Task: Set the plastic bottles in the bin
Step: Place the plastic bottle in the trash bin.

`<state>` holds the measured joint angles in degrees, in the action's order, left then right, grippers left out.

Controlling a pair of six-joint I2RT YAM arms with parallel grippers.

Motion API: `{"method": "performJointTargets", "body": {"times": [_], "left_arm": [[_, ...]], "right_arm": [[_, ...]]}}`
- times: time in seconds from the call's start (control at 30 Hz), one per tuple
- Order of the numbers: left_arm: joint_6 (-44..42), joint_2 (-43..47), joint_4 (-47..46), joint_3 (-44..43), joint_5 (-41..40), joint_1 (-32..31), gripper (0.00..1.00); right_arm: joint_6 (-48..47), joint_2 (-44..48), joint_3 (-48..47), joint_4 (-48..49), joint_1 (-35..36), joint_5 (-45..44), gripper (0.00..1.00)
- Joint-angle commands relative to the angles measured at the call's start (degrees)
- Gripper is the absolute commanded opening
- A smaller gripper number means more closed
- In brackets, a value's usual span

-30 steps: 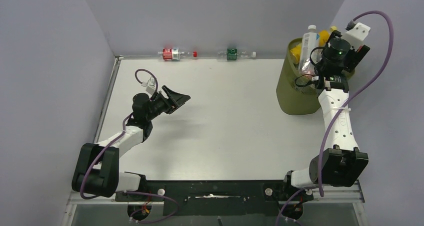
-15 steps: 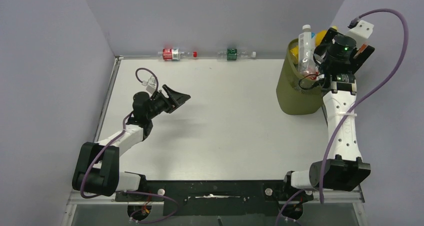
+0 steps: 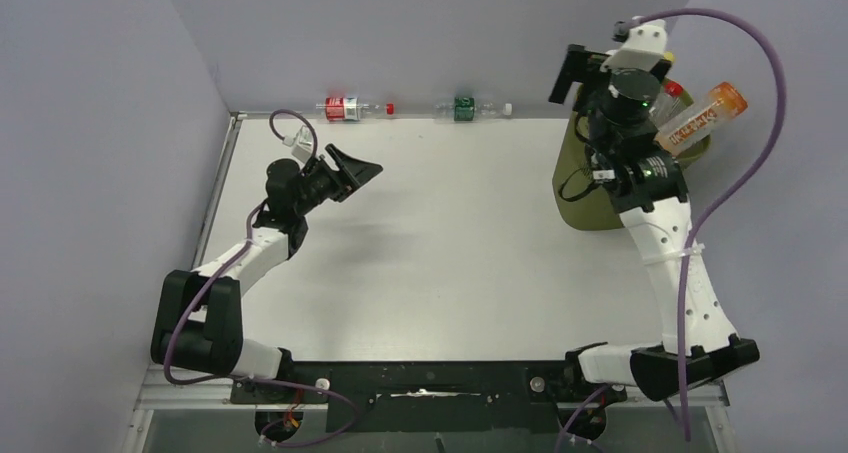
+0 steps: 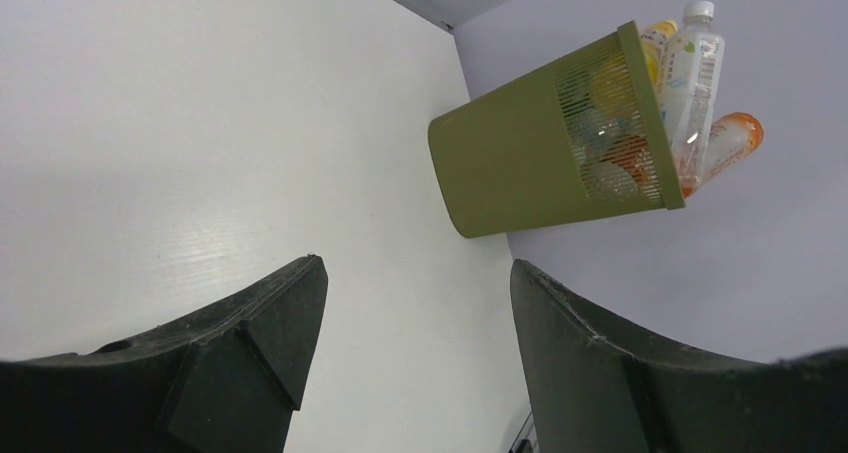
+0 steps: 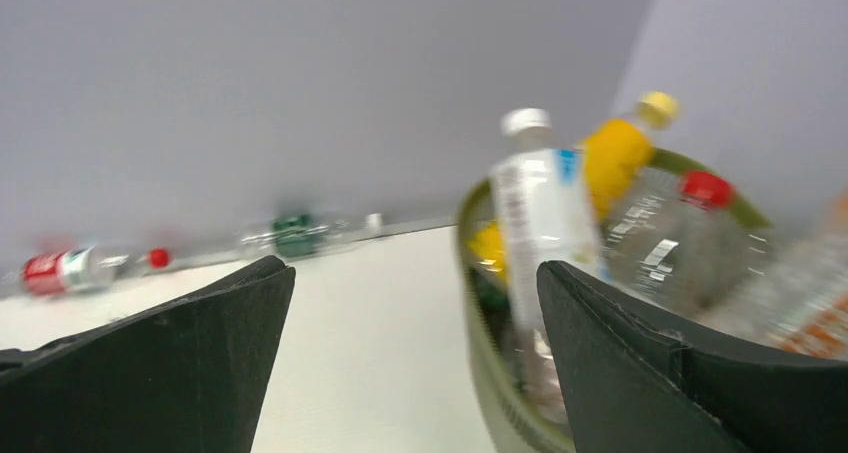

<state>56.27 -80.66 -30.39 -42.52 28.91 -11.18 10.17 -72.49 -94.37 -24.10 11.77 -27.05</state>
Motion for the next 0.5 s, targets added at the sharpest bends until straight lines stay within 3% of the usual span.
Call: {"method": "performJointTargets", "body": {"times": [0.0, 0.23, 0.47], "left_arm": [[-2.45, -3.25, -0.5, -6.11, -1.15, 0.29, 0.67], [-4.35, -16.16, 1.15, -18.89, -0.08, 1.34, 0.69], [-8.26, -32.14, 2.63, -33.37, -1.23, 4.31, 0.73]], "right_arm": [[-3.57, -7.05, -4.96, 1.68, 8.45, 1.92, 0.98], [-2.38, -23.48, -13.05, 2.06, 11.65, 7.86, 0.98], [1.54, -45.61, -29.34, 3.14, 5.62, 16.26, 0.98]]}}
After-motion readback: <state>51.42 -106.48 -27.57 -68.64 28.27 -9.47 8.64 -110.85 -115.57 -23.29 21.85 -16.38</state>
